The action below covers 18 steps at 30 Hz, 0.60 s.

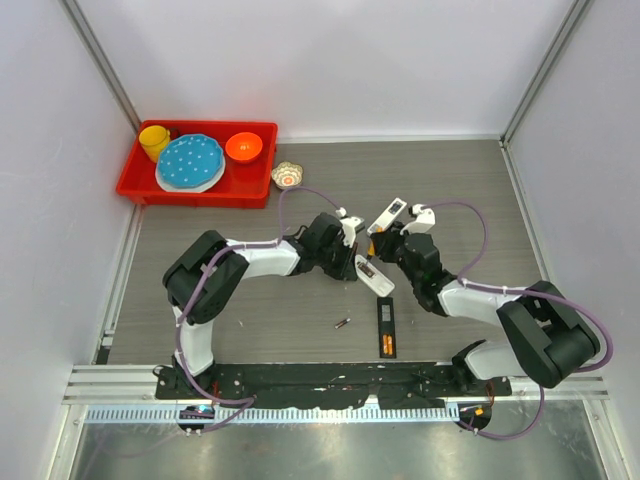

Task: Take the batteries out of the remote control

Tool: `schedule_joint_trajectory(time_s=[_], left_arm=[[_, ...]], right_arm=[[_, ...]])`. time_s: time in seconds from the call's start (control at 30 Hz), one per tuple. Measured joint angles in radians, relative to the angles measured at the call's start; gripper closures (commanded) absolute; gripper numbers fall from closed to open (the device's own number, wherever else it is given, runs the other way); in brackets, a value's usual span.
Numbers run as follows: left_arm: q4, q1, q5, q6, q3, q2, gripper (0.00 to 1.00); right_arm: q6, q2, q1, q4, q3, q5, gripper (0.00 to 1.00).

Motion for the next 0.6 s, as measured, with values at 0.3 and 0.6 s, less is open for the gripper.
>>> schedule_joint_trajectory(time_s=[0.3,0.6], left_arm=[[-0.003,0.006,0.008,-0.001,0.011,0.009,1.00],[-0.006,0.010,0.008,-0.001,0.016,0.011,1.00]], right_arm=[[0.174,0.000,-0.056,0.039,-0.048,-0.021,0.99],[0.190,-0.042,-0.064,-0.034,-0.043,-0.023,0.99]])
